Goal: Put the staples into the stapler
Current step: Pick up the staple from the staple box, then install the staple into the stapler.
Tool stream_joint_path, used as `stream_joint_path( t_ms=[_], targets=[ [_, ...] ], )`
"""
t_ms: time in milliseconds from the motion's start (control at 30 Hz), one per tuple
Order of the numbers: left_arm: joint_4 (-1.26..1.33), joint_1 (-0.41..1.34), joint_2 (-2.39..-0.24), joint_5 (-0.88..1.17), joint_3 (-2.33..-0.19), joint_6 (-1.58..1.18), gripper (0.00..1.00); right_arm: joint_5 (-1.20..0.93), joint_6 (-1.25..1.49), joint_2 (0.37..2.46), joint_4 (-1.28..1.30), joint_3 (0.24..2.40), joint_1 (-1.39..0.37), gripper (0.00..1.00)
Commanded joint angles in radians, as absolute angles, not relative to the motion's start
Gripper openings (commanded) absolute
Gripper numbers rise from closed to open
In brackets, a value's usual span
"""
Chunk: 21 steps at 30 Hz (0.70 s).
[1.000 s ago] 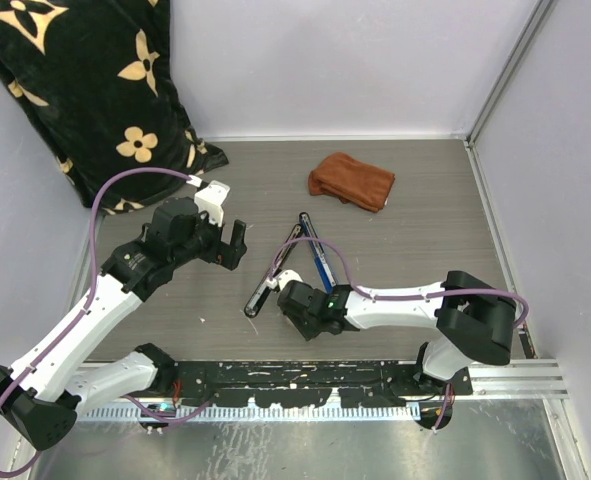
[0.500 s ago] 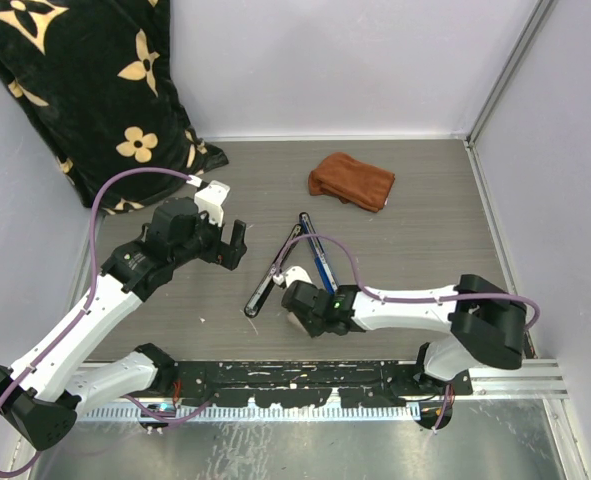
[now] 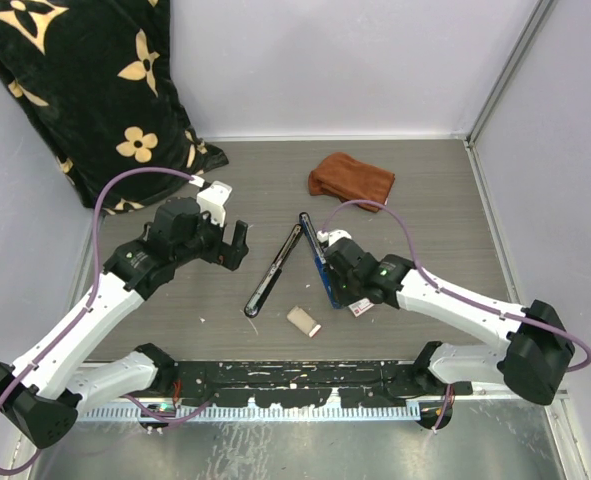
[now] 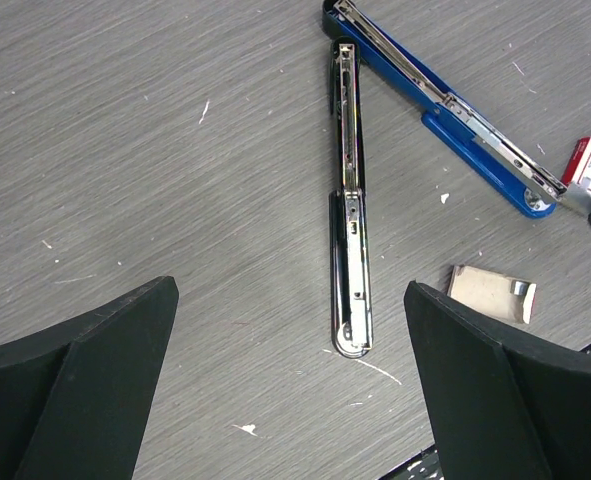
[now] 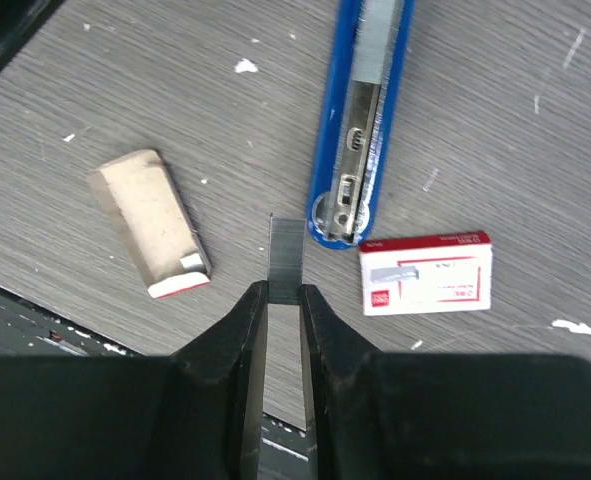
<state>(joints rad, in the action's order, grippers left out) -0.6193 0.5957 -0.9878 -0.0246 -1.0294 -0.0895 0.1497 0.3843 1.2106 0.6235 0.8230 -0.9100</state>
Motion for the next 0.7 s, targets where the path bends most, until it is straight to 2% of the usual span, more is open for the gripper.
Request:
stream_joint_path(
  t_ms=[0,667],
  targets=[
    [-0.585,0.598,-0.995,0.003,-1.044,-0.090,1.00,0.023,0.338,1.180,0.723,0.867,-0.840,0.19],
    [-0.583,0.601,-0.970,0.044,-1.046,-0.098,1.00,0.011,0.280,1.361,0.783,0.973,-0.752,0.19]
  ],
)
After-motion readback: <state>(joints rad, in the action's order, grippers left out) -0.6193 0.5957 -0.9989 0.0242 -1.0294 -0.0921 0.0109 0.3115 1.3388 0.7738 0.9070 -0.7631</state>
